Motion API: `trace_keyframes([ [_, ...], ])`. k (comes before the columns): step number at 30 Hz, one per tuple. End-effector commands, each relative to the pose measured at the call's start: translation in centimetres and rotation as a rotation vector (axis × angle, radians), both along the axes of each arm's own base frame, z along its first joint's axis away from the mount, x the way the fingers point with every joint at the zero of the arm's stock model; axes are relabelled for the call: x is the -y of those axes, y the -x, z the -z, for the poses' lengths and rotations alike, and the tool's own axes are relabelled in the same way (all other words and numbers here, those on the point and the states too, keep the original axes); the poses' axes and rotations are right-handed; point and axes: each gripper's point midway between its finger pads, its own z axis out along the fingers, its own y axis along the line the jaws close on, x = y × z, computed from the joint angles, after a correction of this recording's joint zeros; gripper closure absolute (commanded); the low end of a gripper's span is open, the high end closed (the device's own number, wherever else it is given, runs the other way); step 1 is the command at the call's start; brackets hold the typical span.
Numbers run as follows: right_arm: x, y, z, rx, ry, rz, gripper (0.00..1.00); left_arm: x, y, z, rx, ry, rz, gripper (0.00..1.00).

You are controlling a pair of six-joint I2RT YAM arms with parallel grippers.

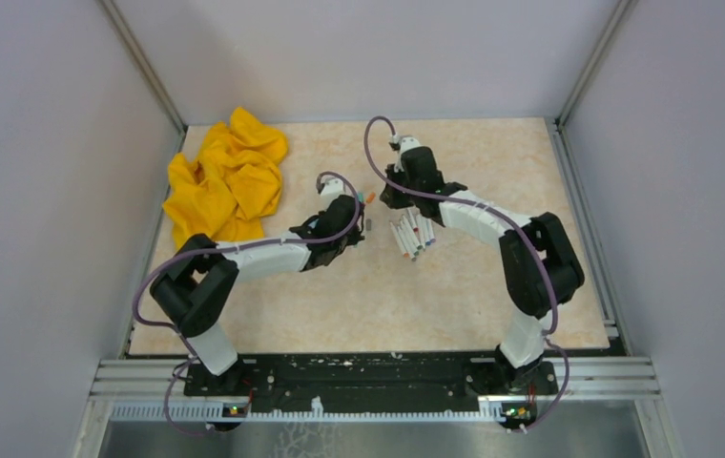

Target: Open the pen caps

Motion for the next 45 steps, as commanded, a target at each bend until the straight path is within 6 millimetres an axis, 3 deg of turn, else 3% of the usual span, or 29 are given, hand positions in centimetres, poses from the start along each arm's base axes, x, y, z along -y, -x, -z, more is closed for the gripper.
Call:
trace_keyframes([
  [1, -1.0, -0.8, 0.7, -0.001, 0.02, -0.011, 1.0, -3.0, 1.1, 1.2, -0.042, -0.072, -0.079, 1.0],
  [9, -4.8, -1.8, 3.9, -0.076, 0.031, -0.066, 0.95, -5.0, 1.9, -0.3, 0.001, -0.062, -0.132, 1.0],
  [13, -6.0, -2.5, 4.2, -0.078, 0.026, -0.069, 0.91, -5.2, 2.0, -0.9, 0.015, -0.05, -0.135, 1.0],
  [22, -6.6, -2.5, 4.6, -0.093, 0.019, -0.083, 0.68, -5.1, 2.0, -0.7, 0.012, -0.052, -0.131, 1.0],
  [25, -6.7, -2.5, 4.3, -0.089, 0.018, -0.083, 0.65, -5.0, 2.0, -0.9, 0.013, -0.05, -0.126, 1.0],
  [31, -5.1, -3.0, 2.1, -0.022, 0.019, -0.005, 0.64, -2.5, 1.0, -1.5, 0.032, 0.015, -0.059, 1.0],
  [39, 1.0, -4.0, -2.2, 0.083, -0.064, 0.2, 0.63, 2.8, 0.0, 0.2, -0.06, 0.115, 0.047, 1.0],
  [45, 3.7, -3.3, -4.3, 0.128, -0.107, 0.255, 0.63, 6.1, -0.4, 1.3, -0.111, 0.181, 0.1, 1.0],
])
